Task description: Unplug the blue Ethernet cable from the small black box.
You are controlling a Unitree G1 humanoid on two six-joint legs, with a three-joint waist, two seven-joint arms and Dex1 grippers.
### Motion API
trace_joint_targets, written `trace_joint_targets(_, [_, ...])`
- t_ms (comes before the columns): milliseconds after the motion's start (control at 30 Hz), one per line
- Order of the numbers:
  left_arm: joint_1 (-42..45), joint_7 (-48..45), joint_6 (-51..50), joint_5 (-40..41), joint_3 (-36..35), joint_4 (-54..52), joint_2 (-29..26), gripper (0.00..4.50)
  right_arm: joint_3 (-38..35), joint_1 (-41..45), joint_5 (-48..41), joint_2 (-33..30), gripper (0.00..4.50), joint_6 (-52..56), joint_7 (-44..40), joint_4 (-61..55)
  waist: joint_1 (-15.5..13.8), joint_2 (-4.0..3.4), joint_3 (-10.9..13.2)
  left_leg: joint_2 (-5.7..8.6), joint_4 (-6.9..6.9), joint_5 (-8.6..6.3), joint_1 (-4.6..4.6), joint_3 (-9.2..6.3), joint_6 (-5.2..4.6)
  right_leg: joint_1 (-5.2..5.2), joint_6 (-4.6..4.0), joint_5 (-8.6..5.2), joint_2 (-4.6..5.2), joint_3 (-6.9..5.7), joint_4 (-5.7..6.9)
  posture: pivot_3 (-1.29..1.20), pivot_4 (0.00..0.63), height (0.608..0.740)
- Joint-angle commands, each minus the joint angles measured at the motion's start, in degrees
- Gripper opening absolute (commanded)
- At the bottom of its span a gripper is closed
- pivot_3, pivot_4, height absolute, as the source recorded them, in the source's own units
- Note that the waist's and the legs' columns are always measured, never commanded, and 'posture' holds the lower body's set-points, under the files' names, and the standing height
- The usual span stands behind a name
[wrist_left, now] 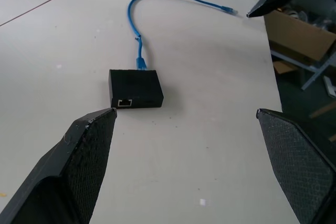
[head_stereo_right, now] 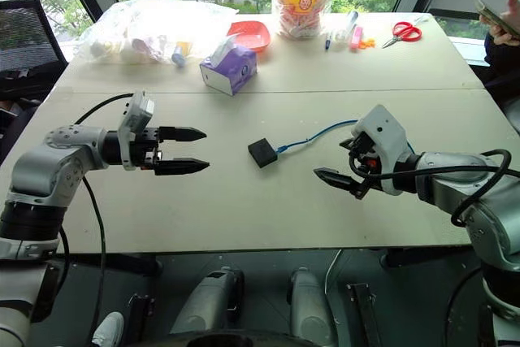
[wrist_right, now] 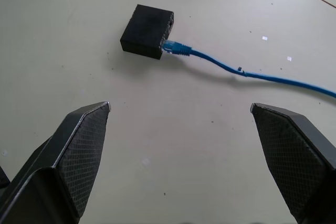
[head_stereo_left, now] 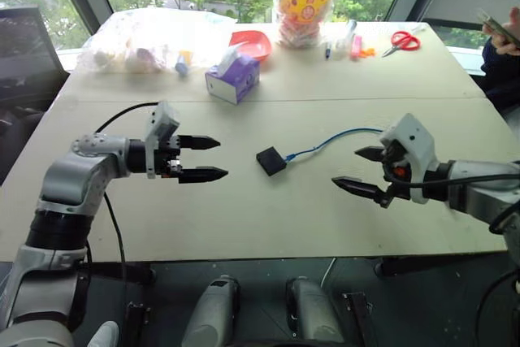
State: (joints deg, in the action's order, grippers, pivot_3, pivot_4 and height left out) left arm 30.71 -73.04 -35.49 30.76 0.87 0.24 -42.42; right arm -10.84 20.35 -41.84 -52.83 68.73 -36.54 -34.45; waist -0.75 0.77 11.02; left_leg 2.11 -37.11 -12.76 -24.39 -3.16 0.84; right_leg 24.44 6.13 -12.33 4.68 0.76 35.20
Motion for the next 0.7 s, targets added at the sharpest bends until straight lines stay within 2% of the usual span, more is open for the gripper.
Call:
trace_joint_targets(33, [-0.2, 0.0, 1.3, 0.6, -1.2, -1.7, -0.1, 4.45, 1.2, 1.7, 0.0, -1.5, 4.50, -0.9, -1.3, 0.5, 0.0, 0.00, 0.0, 0.00, 0.00, 0.00, 0.00, -0.01, 0.00, 0.00, 0.00, 0.00, 0.00, 0.00, -0.01, 0.00, 0.150, 0.740])
trace_joint_targets(267, [-2.4, 1.8, -0.9, 2.0, -1.7, -5.5, -0.5, 4.45, 2.5, 2.6, 0.5, -2.9, 4.50, -1.9, -2.5, 1.7, 0.1, 0.00, 0.0, -0.02, 0.04, -0.02, -0.02, 0.01, -0.02, 0.03, 0.00, 0.00, 0.01, 0.03, -0.03, 0.00, 0.150, 0.740])
trace_joint_targets(567, [-2.6, 4.7, 0.1, 1.0, -0.3, -5.0, 2.4, 4.45, 3.0, 1.8, 2.2, -5.4, 4.50, -3.4, -3.5, 2.2, 0.0, 0.00, 0.0, -0.02, 0.03, -0.02, -0.02, 0.03, -0.02, 0.03, 0.00, 0.00, 0.00, 0.03, -0.03, 0.00, 0.150, 0.740])
trace_joint_targets(700, [-1.3, 6.4, -2.8, 3.0, -1.6, -4.8, 3.7, 4.45, 4.7, 2.9, 3.6, -6.6, 4.50, -4.3, -4.2, 3.4, 0.1, 0.00, 0.0, -0.01, 0.01, -0.01, -0.02, 0.03, -0.02, 0.02, 0.00, 0.00, 0.00, 0.03, -0.03, 0.00, 0.150, 0.740])
